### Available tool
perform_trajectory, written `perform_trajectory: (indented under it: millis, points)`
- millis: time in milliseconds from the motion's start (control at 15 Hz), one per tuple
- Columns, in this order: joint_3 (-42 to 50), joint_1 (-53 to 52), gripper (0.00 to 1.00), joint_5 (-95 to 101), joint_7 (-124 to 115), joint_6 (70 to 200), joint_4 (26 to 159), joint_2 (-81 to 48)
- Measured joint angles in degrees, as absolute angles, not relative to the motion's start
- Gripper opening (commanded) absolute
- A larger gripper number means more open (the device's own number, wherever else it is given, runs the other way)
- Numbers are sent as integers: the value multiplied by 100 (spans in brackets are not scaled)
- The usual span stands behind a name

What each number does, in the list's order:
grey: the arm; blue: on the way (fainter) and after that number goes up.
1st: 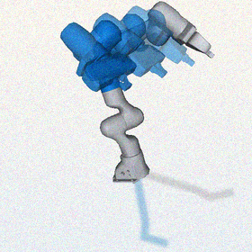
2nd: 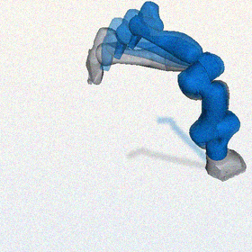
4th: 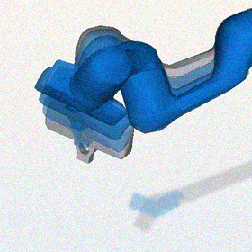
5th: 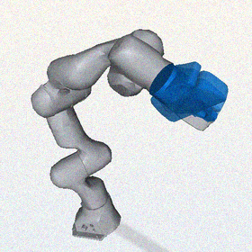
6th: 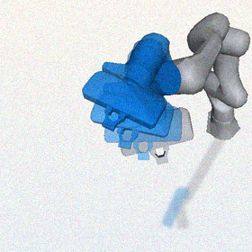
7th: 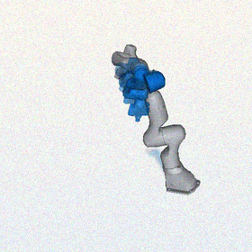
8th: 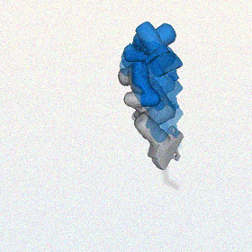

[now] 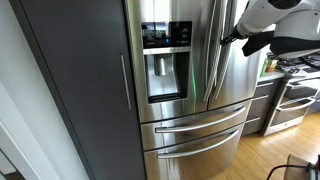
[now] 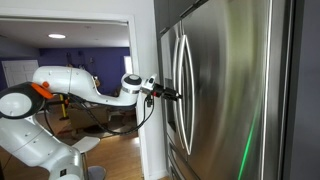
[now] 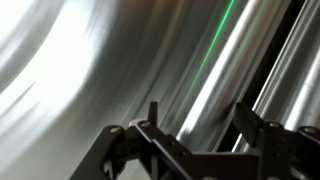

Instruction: Open the fridge door on the right

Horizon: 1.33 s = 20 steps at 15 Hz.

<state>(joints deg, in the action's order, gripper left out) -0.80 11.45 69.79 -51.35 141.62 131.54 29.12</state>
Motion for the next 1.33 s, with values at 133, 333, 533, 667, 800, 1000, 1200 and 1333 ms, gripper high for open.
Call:
perform_trajectory:
  millis: [133, 333, 533, 667, 800, 1000, 1200, 1333]
  points:
    - [20, 1027, 31, 6944, -5166, 14324, 13202, 2922]
    - [188, 958, 22, 6862, -5287, 14538, 13246, 2927]
    - [298, 931, 19, 6584, -5306, 14695, 13251, 2936]
    - [365, 887, 17, 6182, -5134, 14698, 13225, 2959]
    - [447, 842, 16, 5634, -4817, 14698, 13182, 2974]
    - [524, 828, 14, 4831, -4267, 14698, 13126, 2994]
    - [588, 835, 12, 4073, -3675, 14712, 13087, 3012]
    - [615, 856, 12, 3598, -3223, 14730, 13080, 3032]
